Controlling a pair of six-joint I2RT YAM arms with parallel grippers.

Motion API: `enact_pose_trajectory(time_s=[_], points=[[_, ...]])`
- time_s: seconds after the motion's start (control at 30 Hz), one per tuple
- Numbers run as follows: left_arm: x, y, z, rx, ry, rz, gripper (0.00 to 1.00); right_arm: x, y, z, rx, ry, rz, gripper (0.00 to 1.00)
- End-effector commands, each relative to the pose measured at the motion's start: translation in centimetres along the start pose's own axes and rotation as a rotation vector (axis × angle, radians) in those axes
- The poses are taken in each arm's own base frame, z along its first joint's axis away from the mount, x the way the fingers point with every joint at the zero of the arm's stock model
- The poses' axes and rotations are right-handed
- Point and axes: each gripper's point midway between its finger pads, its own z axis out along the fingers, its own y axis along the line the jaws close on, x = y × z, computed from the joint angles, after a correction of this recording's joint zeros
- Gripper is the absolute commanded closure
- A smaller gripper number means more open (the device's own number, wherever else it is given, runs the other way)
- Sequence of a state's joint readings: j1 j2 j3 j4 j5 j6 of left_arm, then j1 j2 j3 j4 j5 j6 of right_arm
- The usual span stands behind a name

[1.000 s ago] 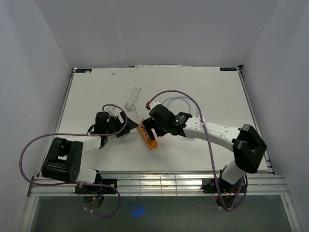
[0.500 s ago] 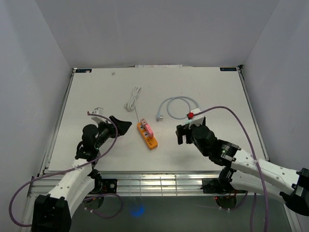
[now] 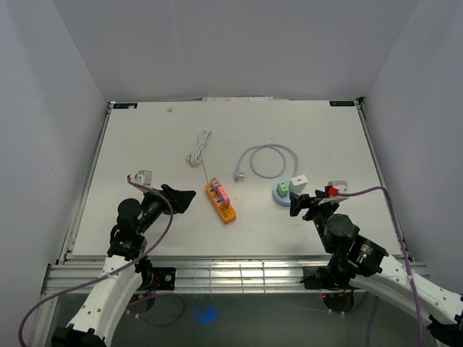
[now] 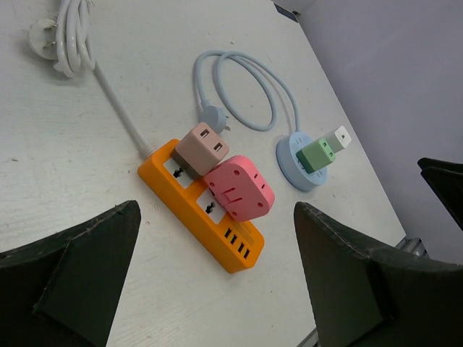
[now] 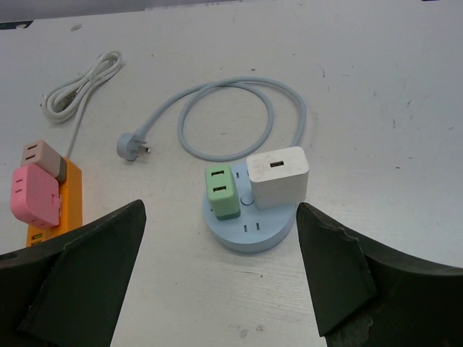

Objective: Insert the plug

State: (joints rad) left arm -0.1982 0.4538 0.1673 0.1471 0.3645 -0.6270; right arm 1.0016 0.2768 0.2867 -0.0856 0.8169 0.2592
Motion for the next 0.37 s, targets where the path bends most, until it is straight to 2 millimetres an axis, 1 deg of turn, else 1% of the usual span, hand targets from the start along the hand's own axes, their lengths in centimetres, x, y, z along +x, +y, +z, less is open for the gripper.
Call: enact_pose_trajectory(time_s=[0.0, 0.03, 0.17, 0.33], points=[[0.52, -0.71, -0.34, 0.038, 0.04, 0.028, 0.02, -1.3, -0.74, 0.0, 0.045, -0.063, 0.06, 0.11], [0.78, -0.57, -0.37, 0.037, 0.043, 0.027, 0.02, -1.33, -0.85, 0.01, 0.053, -0.065, 0.066, 0.11], [0.47, -0.86, -0.51, 0.051, 0.024, 0.039, 0.02, -1.23, -0.89, 0.13, 0.064, -0.057, 0.062, 0.11], [0.55, -0.74, -0.43, 0.047, 0.029, 0.036, 0.02, -1.06, -0.8, 0.23, 0.064, -0.048, 0.053, 0.11]])
